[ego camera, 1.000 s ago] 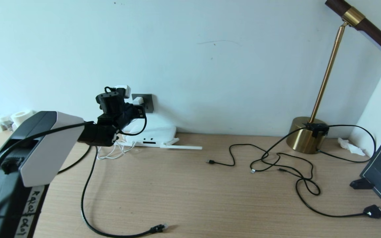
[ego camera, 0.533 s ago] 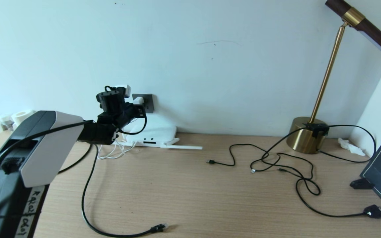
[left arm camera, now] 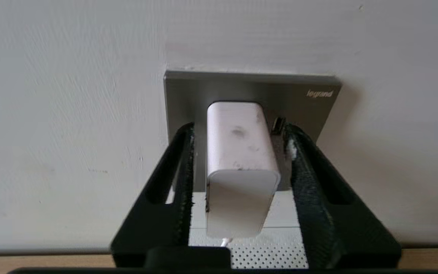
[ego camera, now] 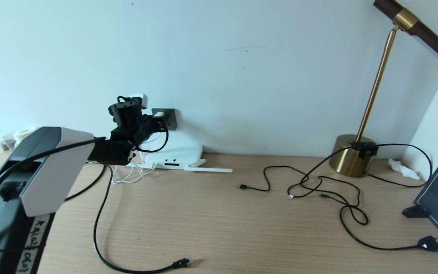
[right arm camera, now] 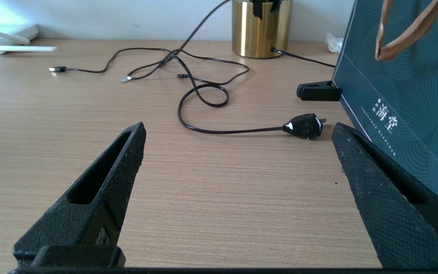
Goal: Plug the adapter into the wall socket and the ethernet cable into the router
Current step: Plug plug into socket, then pick up cable
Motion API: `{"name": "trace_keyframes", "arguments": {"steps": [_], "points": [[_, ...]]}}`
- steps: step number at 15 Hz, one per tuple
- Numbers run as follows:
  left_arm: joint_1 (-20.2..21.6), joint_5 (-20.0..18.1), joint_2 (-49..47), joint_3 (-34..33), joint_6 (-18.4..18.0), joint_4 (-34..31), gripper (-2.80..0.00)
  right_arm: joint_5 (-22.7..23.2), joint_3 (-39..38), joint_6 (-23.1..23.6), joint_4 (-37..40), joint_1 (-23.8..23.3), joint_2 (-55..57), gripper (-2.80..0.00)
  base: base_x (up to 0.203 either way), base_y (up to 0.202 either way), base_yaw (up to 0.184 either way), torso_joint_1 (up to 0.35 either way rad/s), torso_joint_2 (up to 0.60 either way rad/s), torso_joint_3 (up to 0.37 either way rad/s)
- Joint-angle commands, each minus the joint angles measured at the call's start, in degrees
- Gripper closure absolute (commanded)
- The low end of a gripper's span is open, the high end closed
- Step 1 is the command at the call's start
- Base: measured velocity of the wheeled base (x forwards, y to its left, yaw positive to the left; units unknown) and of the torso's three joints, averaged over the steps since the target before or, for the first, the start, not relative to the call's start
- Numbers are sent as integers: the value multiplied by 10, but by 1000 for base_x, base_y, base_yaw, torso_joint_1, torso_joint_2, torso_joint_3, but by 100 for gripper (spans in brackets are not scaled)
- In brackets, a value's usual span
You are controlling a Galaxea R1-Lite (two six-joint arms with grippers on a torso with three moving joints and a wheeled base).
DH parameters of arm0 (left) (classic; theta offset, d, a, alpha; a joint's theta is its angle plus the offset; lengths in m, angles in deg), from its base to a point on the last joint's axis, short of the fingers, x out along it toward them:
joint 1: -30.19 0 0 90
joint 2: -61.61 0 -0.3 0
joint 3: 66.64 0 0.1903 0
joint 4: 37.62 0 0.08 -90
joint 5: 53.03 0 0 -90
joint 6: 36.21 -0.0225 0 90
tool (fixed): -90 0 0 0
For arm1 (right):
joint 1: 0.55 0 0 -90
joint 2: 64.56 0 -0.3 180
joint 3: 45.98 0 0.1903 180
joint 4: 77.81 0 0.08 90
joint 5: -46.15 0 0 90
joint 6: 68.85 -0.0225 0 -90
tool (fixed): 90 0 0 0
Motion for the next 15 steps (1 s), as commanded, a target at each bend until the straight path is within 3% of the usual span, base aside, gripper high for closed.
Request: {"name": "trace_keyframes", "arguments": {"steps": [1,7,9,12,15], "points": [[0,0,-2,-2,1,0,-280,0,-6,0,0,0,0,-280,0,0,0,0,0,0],[0,1,4,-19,1,2,-280,0,-7,0,0,0,0,-280,0,0,0,0,0,0],[0,1,24,-67,3,15,-280,0,-7,0,0,0,0,-280,0,0,0,0,0,0],[-4,1,80,-169,0,104,-280,0,-7,0,0,0,-1,-280,0,0,0,0,0,0],[-5,0,156,-249,-1,138,-280,0,-6,0,0,1,0,-280,0,0,0,0,0,0]]}}
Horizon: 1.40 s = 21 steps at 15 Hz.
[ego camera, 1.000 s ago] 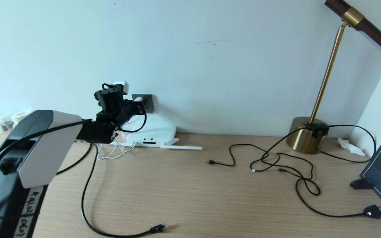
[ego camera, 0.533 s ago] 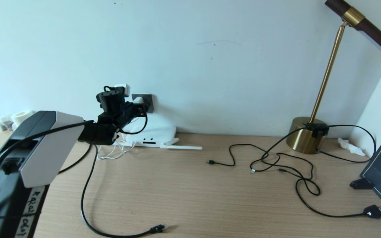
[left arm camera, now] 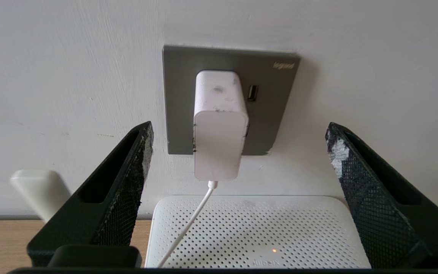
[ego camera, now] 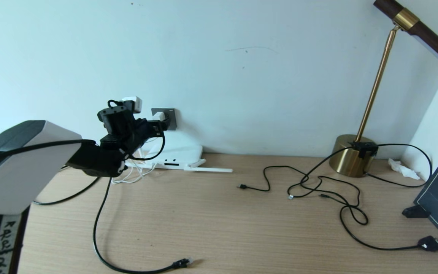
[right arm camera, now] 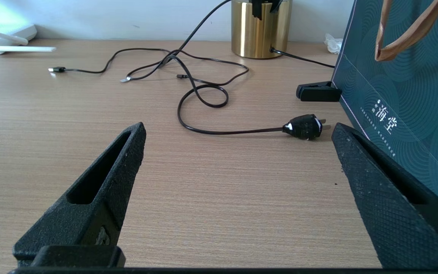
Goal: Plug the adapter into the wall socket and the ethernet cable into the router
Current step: Pick up cable
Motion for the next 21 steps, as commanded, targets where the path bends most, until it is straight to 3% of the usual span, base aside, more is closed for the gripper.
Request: {"name": "trace_keyframes", "arguments": {"steps": [1,4,5,6,8,11,13,15,18,21], "points": [[-1,0,76,-59,0,20,-280,0,-7,0,0,0,-1,-280,0,0,0,0,0,0],[-1,-15,160,-126,0,30,-280,0,-7,0,0,0,0,-280,0,0,0,0,0,0],[-3,-23,189,-148,-1,31,-77,0,-7,0,0,0,0,-280,0,0,0,0,0,0],[-5,-28,218,-169,-1,31,0,0,-7,0,0,0,-1,-280,0,0,0,0,0,0],[-6,-45,285,-207,-1,31,0,0,-7,0,0,0,-1,-280,0,0,0,0,0,0],[-6,-119,400,-262,-14,4,0,0,-6,0,0,0,0,-280,0,0,0,0,0,0],[-4,-188,482,-286,-59,-99,0,0,-7,0,0,0,-1,-280,0,0,0,0,0,0],[-4,-227,561,-304,-116,-238,0,0,-7,0,0,0,0,-280,0,0,0,0,0,0],[-21,-241,665,-341,-160,-382,0,0,-7,0,0,0,-1,-280,0,0,0,0,0,0],[-45,-214,765,-381,-174,-498,0,0,-7,0,0,0,0,-280,0,0,0,0,0,0]]}}
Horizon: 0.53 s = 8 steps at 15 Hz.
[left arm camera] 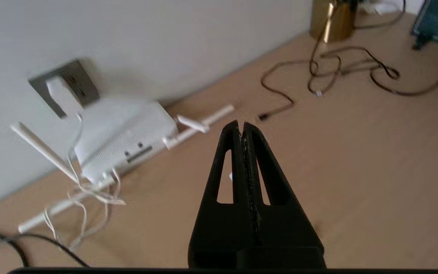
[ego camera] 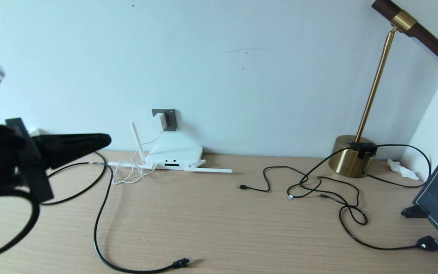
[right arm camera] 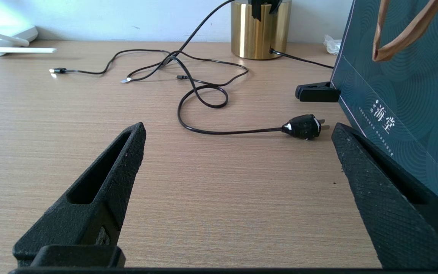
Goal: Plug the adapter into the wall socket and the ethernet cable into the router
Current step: Pick up cable
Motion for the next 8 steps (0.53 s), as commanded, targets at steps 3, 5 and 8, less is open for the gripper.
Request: {"name": "trace_keyframes", "arguments": {"steps": [3,5,8], "points": [[-14,59,188,-95,-5,-75,0,0,-7,1,0,0,-1,-280,0,0,0,0,0,0],[-15,103,250,-154,-4,-80,0,-9,13,5,-7,0,-1,-280,0,0,0,0,0,0],[-15,137,285,-193,2,-80,0,-20,150,-10,34,1,64,-280,0,0,0,0,0,0]]}}
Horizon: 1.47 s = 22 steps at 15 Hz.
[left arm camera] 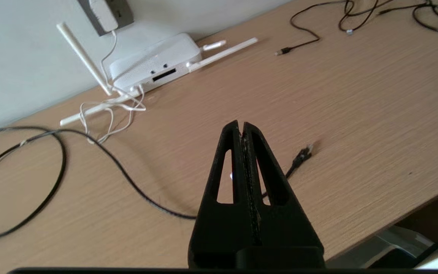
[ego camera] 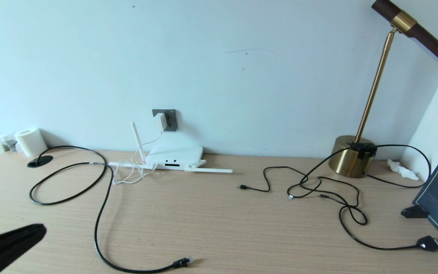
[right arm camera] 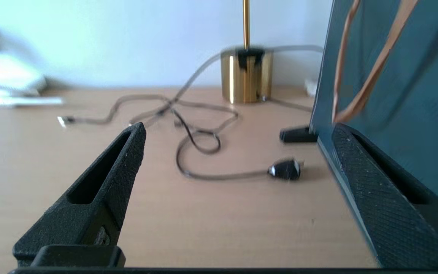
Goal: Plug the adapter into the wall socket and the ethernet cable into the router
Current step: Pick up cable
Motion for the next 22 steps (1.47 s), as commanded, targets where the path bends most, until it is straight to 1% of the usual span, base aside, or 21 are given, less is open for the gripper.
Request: {"name": "trace_keyframes", "arguments": {"steps": [1,2,4,5,6,7,8,10,12,13,15,16,18,20,22], "points": [[0,3,40,-18,6,2,0,7,88,-7,32,1,92,-280,0,0,0,0,0,0],[0,3,52,-19,15,0,0,25,142,-15,58,2,166,-280,0,0,0,0,0,0],[0,4,59,-30,46,1,0,90,230,-27,102,4,320,-280,0,0,0,0,0,0],[0,4,61,-37,56,2,0,133,266,-32,122,14,394,-280,0,0,0,0,0,0],[0,5,62,-40,64,2,0,165,290,-37,138,37,455,-280,0,0,0,0,0,0],[0,5,62,-41,74,1,0,192,309,-43,150,77,513,-280,0,0,0,0,0,0],[0,5,63,-41,77,1,0,213,322,-50,160,135,560,-280,0,0,0,0,0,0],[0,4,52,-37,77,3,0,241,337,-60,173,232,615,-280,0,0,0,0,0,0],[0,5,39,-34,77,5,0,252,344,-64,164,290,665,-280,0,0,0,0,0,0],[0,3,36,-34,77,4,0,250,346,-66,142,310,692,-280,0,0,0,0,0,0],[-1,-1,15,-34,76,3,0,228,347,-78,87,340,739,-280,0,0,0,0,0,0],[-1,-1,-4,-33,75,2,0,220,343,-92,59,348,745,-280,0,0,0,0,0,0],[-4,-2,-60,-21,64,1,0,217,340,-94,54,348,730,-280,0,0,0,0,0,0],[-8,-2,-124,8,29,-1,0,217,329,-95,55,348,691,-280,0,0,0,0,0,0],[-29,-7,-195,42,7,-5,0,212,311,-97,55,347,662,-280,0,0,0,0,0,0]]}}
